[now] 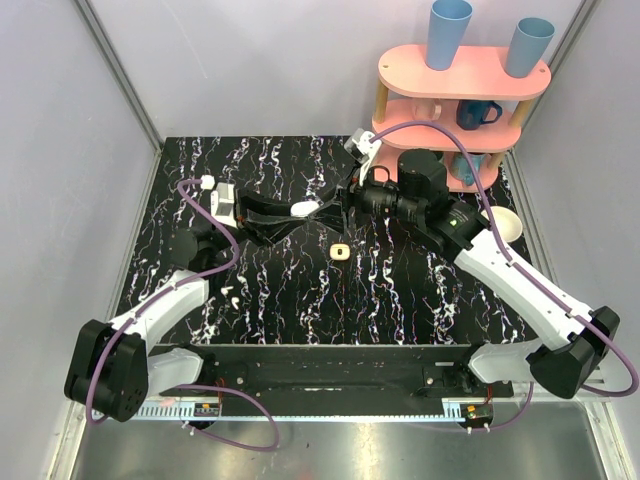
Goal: Insert the wireless bluetooth earbuds into the charging case
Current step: Open the charging case.
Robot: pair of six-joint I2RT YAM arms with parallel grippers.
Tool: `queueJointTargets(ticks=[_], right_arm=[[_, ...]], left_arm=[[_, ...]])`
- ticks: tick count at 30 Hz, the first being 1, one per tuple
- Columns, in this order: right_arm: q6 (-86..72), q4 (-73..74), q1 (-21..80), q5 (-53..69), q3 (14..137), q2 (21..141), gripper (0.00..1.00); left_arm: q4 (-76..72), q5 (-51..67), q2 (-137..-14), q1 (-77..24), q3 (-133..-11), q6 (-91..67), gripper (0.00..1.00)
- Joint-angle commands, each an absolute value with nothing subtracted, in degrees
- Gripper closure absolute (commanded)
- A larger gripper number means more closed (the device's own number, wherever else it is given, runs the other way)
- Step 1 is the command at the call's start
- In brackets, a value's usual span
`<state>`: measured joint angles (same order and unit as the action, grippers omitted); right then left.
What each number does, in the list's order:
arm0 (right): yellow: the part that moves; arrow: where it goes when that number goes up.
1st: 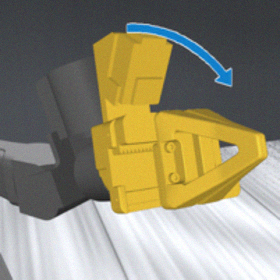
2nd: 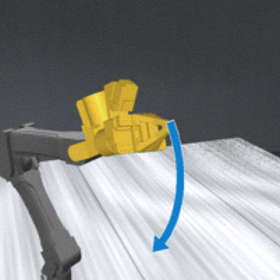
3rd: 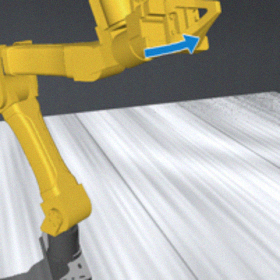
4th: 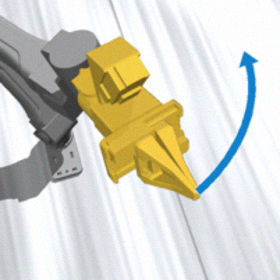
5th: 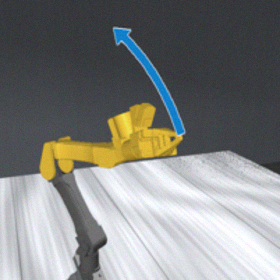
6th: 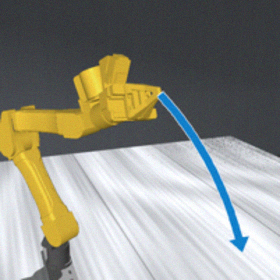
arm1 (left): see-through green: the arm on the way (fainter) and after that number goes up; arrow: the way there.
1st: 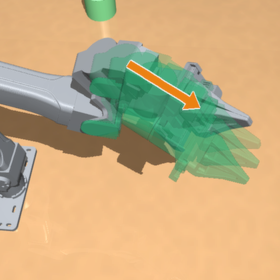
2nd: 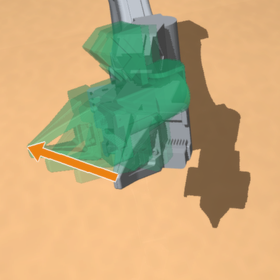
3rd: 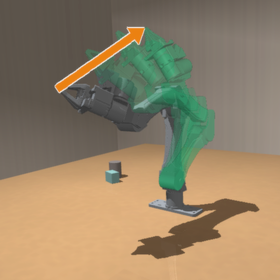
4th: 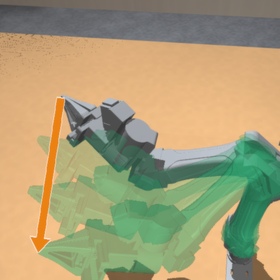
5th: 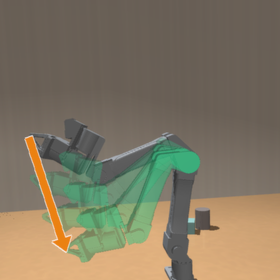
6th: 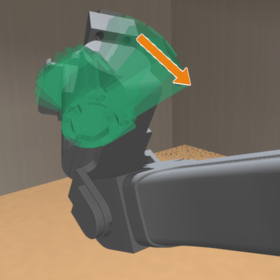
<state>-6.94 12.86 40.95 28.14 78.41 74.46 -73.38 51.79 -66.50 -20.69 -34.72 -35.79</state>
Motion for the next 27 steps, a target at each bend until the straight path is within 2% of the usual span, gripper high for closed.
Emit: queueJointTargets(ticks=[1, 27], right_arm=[[-5.28, 12.48, 41.48, 26.46, 79.98, 75.06, 0.33], [-7.29, 6.85, 41.31, 21.36, 80.24, 74.79, 0.31]], left_arm=[[-89.21, 51.85, -65.83, -20.65, -36.83, -34.80, 1.00], [-88.07, 57.04, -64.25, -21.00, -35.77, -33.49, 1.00]])
